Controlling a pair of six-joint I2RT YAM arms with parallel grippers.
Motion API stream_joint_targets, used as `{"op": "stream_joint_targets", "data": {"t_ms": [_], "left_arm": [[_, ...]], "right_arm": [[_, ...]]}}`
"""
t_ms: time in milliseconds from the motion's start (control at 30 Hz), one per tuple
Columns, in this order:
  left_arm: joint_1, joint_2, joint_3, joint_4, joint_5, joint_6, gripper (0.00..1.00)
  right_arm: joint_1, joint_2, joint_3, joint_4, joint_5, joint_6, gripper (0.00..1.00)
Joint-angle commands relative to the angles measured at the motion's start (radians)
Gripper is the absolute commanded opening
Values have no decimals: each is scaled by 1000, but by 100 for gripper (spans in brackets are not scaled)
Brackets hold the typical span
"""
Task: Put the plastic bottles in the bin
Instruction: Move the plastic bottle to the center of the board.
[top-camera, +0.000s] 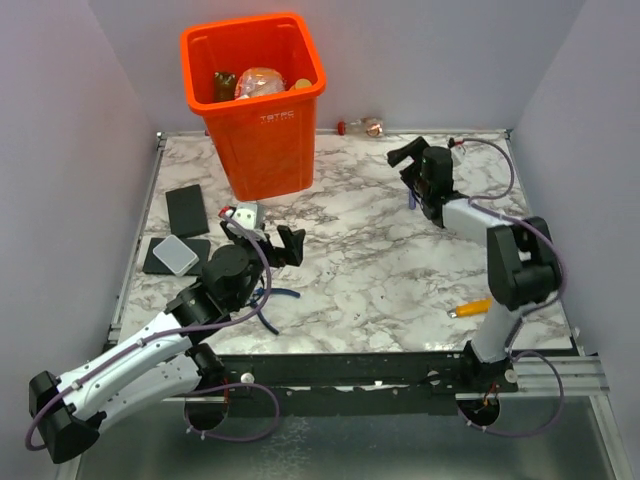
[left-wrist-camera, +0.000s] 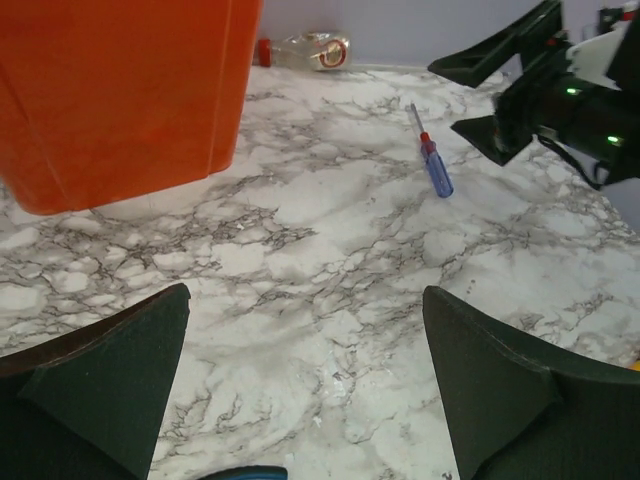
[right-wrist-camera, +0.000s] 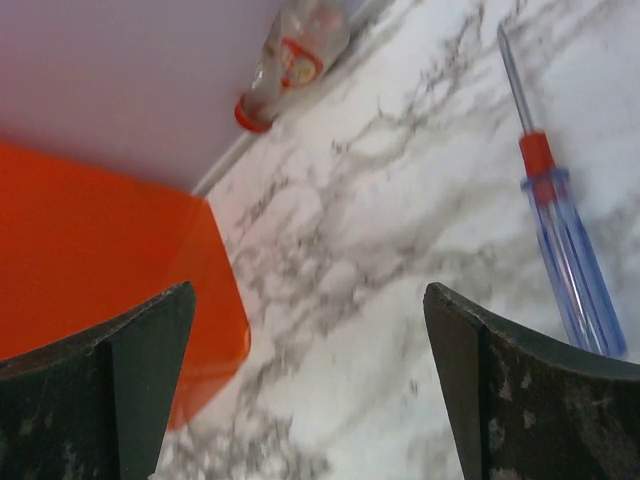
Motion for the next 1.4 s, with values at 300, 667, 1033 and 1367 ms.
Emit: {"op": "stream_joint_targets", "data": {"t_ms": [300, 667, 1033, 1367], "left_arm": [[2, 5, -96, 54, -30, 148, 99], [4, -39, -166, 172, -64, 180, 99], [3, -29, -167, 175, -65, 182, 99], [3, -23, -166, 175, -66, 182, 99]], "right_arm": [[-115, 792, 804, 140, -156, 32, 100], [-121, 1098, 1208, 53, -166, 157, 100], [-124, 1217, 1328, 26, -148, 297, 88], [-123, 1228, 1310, 62, -177, 302, 64]]}}
